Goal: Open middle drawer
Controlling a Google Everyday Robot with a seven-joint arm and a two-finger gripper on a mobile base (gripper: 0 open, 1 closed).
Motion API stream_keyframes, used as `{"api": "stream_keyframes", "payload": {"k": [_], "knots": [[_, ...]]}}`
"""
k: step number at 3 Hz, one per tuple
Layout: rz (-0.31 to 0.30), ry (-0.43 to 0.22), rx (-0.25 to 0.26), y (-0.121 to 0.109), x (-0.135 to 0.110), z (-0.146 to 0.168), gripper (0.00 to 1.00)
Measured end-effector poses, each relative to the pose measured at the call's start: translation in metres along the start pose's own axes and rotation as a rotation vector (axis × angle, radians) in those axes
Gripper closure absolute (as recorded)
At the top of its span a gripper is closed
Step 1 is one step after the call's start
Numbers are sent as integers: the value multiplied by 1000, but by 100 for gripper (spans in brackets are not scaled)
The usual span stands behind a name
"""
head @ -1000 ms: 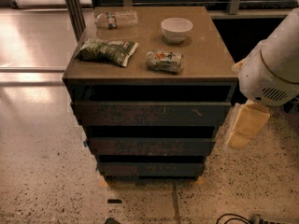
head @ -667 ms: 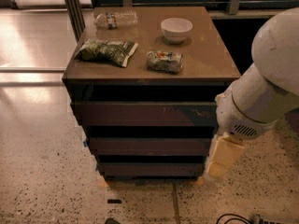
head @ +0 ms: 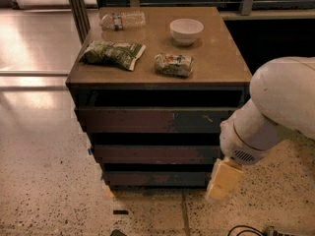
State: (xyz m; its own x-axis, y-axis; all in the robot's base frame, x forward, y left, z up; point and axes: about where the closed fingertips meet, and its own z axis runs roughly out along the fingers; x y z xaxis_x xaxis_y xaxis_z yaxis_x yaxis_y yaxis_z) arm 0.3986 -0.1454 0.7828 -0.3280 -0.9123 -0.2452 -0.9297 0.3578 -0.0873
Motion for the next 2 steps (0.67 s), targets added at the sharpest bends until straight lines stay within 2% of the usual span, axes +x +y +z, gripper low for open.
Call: {"api": "stream_keyframes", "payload": {"k": [1, 2], "knots": [[38, -42, -56, 5, 6, 57, 0], [127, -129, -150, 16, 19, 117, 0]]}}
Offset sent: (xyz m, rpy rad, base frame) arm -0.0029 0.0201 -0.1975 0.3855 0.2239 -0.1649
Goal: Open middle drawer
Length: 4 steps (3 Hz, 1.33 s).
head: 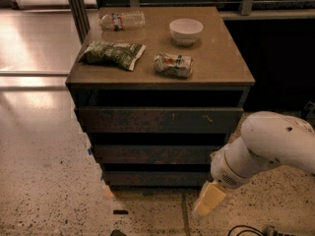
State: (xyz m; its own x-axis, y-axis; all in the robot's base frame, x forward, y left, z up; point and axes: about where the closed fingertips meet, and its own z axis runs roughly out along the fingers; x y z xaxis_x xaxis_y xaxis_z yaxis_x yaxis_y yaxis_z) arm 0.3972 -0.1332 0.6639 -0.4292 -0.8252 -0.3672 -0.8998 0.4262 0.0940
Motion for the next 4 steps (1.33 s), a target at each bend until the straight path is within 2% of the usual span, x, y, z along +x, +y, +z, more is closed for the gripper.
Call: {"api": "stream_keyframes", "payload": {"k": [1, 3, 4], "knots": [[28, -22, -36, 0, 5, 19, 0], [36, -31, -26, 2, 4, 20, 0], [53, -29, -87, 17, -1, 76, 0]]}}
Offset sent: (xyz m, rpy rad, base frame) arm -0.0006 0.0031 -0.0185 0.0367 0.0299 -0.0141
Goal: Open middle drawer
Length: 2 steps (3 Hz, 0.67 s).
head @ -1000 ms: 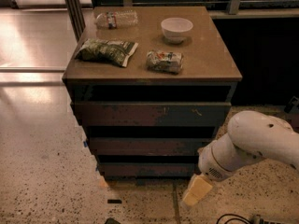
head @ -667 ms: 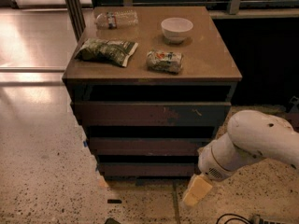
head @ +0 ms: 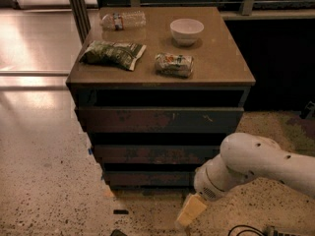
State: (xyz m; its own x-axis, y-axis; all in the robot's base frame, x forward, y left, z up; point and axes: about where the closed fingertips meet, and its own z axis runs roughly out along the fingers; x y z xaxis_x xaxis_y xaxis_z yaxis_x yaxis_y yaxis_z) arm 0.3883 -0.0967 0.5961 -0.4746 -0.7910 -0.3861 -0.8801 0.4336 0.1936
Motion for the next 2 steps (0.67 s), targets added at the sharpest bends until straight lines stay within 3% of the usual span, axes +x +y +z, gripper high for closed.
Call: {"api": "stream_keyframes", "payload": {"k": [1, 2], "knots": [[6, -3, -24, 6, -13, 72, 0], [12, -40, 6, -2, -27, 79, 0]]}}
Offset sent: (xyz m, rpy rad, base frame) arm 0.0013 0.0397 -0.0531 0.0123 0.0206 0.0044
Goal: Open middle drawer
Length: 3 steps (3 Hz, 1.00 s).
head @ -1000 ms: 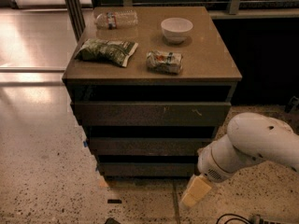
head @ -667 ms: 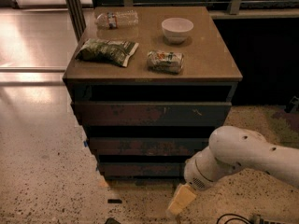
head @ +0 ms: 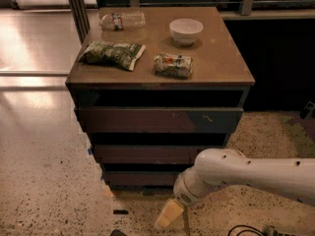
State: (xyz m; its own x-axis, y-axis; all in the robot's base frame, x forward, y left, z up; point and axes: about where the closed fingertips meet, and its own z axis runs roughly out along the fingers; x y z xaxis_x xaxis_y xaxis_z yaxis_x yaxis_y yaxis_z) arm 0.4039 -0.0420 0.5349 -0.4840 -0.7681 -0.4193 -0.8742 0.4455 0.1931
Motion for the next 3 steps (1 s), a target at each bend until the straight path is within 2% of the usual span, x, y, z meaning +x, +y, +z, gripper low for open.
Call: {"api": "stream_keyframes", "payload": {"k": [1, 2, 3], "knots": [[-1, 3, -2, 1, 1, -1, 0], [-3, -14, 60, -7, 3, 3, 0], [17, -29, 169, -37, 13, 17, 0]]}}
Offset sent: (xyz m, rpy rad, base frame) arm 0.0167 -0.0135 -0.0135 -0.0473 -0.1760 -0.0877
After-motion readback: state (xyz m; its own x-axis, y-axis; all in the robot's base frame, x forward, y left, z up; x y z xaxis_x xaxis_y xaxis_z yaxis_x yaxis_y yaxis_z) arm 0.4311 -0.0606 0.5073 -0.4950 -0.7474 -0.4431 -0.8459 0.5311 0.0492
